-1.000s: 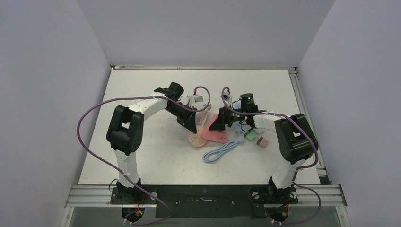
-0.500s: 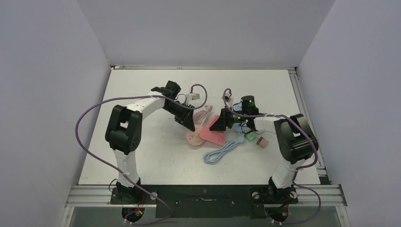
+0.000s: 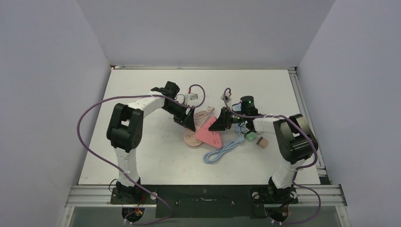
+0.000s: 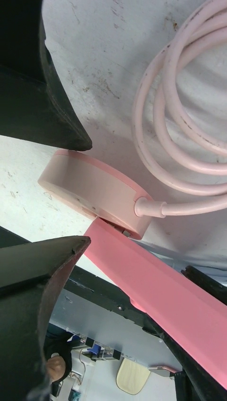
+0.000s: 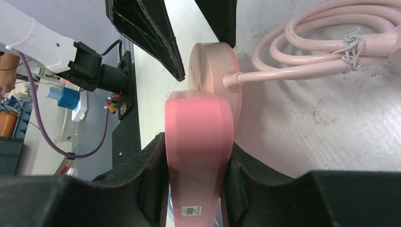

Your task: Pull the plug off the socket

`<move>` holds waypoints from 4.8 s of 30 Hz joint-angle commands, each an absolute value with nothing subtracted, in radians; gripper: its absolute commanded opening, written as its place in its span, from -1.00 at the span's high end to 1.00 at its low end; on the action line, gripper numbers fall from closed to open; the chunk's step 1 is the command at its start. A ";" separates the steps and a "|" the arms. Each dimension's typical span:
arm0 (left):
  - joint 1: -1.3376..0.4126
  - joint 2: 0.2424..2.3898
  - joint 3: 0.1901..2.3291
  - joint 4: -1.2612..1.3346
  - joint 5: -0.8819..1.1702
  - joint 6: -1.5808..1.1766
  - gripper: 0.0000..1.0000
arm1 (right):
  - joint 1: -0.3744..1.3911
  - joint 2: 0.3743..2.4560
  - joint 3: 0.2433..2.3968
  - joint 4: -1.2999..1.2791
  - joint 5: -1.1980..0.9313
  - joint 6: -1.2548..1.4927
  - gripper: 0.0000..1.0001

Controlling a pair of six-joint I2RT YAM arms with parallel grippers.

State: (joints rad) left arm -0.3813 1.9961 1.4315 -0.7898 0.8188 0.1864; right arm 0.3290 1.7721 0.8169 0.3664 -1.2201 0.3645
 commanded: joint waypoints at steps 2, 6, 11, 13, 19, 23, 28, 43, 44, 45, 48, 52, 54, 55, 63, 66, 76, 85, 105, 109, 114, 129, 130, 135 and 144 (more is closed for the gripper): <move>-0.361 2.011 1.470 -0.812 0.818 0.171 -0.26 | 0.324 1.787 0.814 0.463 -1.204 0.350 0.89; -0.358 2.028 1.471 -0.810 0.821 0.165 -0.21 | 0.323 1.788 0.808 0.491 -1.202 0.372 0.89; -0.359 2.051 1.476 -0.808 0.787 0.150 -0.04 | 0.324 1.773 0.793 0.521 -1.189 0.395 0.89; -0.362 2.059 1.476 -0.798 0.785 0.135 0.01 | 0.325 1.765 0.790 0.521 -1.184 0.396 0.89; -0.383 2.082 1.476 -0.782 0.779 0.115 0.19 | 0.346 1.741 0.787 0.521 -1.152 0.406 0.89; -0.390 2.102 1.482 -0.779 0.769 0.101 0.34 | 0.365 1.722 0.785 0.515 -1.118 0.410 0.89; -0.392 2.119 1.486 -0.779 0.753 0.088 0.44 | 0.387 1.680 0.777 0.512 -1.087 0.414 0.89; -0.393 2.119 1.496 -0.786 0.773 0.090 0.49 | 0.298 1.758 0.735 0.585 -1.042 0.504 0.89; -0.392 2.116 1.498 -0.787 0.782 0.088 0.48 | 0.286 1.770 0.734 0.585 -1.039 0.510 0.89; -0.389 2.112 1.500 -0.787 0.787 0.087 0.46 | 0.277 1.779 0.733 0.592 -1.039 0.519 0.89; -0.372 2.090 1.504 -0.775 0.781 0.070 0.02 | 0.269 1.792 0.722 0.656 -1.065 0.570 0.89; -0.308 2.022 1.474 -0.696 0.808 -0.008 -0.37 | 0.268 1.774 0.702 0.758 -1.095 0.640 0.89; -0.271 1.980 1.439 -0.624 0.843 -0.077 -0.44 | 0.268 1.764 0.688 0.826 -1.106 0.690 0.89; -0.254 1.957 1.420 -0.587 0.863 -0.109 -0.46 | 0.268 1.763 0.678 0.886 -1.116 0.727 0.89; -0.194 1.791 1.175 -0.164 1.011 -0.484 -0.53 | 0.235 1.851 0.608 1.634 -1.176 1.257 0.89; -0.196 1.749 1.111 -0.091 1.007 -0.522 -0.53 | 0.223 1.893 0.619 1.786 -1.181 1.405 0.89; -0.324 1.716 1.093 -0.149 0.930 -0.427 -0.54 | 0.222 1.735 0.602 1.572 -1.142 1.277 0.89; -0.332 1.577 0.993 0.199 1.039 -0.615 -0.62 | 0.220 1.450 0.641 0.990 -1.058 0.926 0.89; -0.344 1.540 0.979 0.242 1.077 -0.663 -0.69 | 0.221 1.323 0.661 1.202 -1.012 1.154 0.89; -0.361 1.534 0.963 0.347 1.134 -0.728 -0.53 | 0.222 1.317 0.664 1.218 -1.020 1.160 0.89; -0.369 1.538 0.899 0.664 1.180 -0.958 0.17 | 0.222 1.322 0.661 1.219 -1.028 1.144 0.89; -0.331 1.534 0.823 1.085 1.160 -1.221 1.00 | 0.225 1.322 0.645 1.014 -1.080 0.985 -0.51; -0.324 1.538 0.818 1.140 1.158 -1.246 1.00 | 0.225 1.323 0.641 1.018 -1.083 0.987 -0.52; -0.311 1.561 0.802 1.252 1.146 -1.318 1.00 | 0.225 1.338 0.637 1.041 -1.107 1.021 -0.50; -0.295 1.546 0.793 1.195 1.116 -1.261 1.00 | 0.252 1.345 0.653 1.090 -1.132 1.163 -0.33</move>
